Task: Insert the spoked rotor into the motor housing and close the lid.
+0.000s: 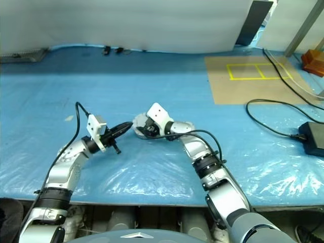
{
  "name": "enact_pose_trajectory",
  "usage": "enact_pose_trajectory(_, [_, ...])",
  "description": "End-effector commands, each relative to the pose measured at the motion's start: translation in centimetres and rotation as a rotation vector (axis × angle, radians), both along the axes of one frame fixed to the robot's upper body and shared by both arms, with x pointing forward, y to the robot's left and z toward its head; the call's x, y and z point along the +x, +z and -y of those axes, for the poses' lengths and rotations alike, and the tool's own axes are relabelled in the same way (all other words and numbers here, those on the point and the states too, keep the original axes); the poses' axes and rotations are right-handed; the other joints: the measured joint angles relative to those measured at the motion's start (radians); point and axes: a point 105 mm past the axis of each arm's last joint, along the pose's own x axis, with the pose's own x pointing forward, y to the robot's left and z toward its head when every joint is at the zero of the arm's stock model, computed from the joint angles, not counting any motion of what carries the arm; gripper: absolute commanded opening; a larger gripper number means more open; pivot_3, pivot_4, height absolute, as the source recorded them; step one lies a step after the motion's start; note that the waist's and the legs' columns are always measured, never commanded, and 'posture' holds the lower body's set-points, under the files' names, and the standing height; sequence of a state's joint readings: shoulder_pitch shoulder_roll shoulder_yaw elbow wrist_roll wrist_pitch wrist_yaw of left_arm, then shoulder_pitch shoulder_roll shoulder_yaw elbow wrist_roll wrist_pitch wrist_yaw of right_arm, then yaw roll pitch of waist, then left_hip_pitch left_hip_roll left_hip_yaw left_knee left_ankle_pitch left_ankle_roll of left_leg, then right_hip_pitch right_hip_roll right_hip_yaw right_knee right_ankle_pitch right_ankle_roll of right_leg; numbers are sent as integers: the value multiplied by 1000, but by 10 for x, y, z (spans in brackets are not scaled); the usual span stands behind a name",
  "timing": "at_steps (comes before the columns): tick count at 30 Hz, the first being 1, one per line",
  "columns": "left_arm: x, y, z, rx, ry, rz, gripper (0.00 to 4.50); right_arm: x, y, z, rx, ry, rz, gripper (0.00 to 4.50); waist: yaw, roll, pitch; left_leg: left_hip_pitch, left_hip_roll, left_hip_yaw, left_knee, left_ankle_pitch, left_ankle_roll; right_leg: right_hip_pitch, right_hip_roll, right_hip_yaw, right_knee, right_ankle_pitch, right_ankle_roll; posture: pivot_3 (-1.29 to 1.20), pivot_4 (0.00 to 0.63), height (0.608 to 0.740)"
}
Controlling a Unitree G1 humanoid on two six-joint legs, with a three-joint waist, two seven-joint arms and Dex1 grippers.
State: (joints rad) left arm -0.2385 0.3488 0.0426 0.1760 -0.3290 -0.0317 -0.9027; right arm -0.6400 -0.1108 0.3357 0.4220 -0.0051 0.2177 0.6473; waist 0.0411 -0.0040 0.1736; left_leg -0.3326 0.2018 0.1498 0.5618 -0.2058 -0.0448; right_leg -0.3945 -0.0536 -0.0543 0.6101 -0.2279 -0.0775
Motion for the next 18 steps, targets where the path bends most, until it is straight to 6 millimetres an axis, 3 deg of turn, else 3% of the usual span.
enact_pose_trajectory(1, [1, 6, 3, -3, -11, 21, 0, -7, -53, 21, -126, -84, -152, 2967, 0, 1, -1, 0, 0, 0, 0, 0, 0, 0, 0, 0, 0, 0, 0, 0, 150, 740])
enact_pose_trajectory(5, [2, 6, 5, -2, -16, 23, 0, -13, -64, 23, -175, -76, -174, 2967, 0, 2, -5, 0, 0, 0, 0, 0, 0, 0, 0, 0, 0, 0, 0, 0, 150, 740])
enact_pose_trajectory(10, [6, 11, 4, -20, 9, 37, 0, -11, -54, 14, -35, -125, -244, 2967, 0, 2, -7, 0, 0, 0, -1, 0, 0, 0, 0, 0, -1, -1, 1, 0, 150, 740])
enact_pose_trajectory(18, [8, 11, 5, -7, 10, 43, 0, -18, -74, 25, -244, -56, -148, 2967, 0, 4, -9, 0, 0, 0, -4, 0, 0, 0, 0, 1, -4, -1, 2, 0, 150, 740])
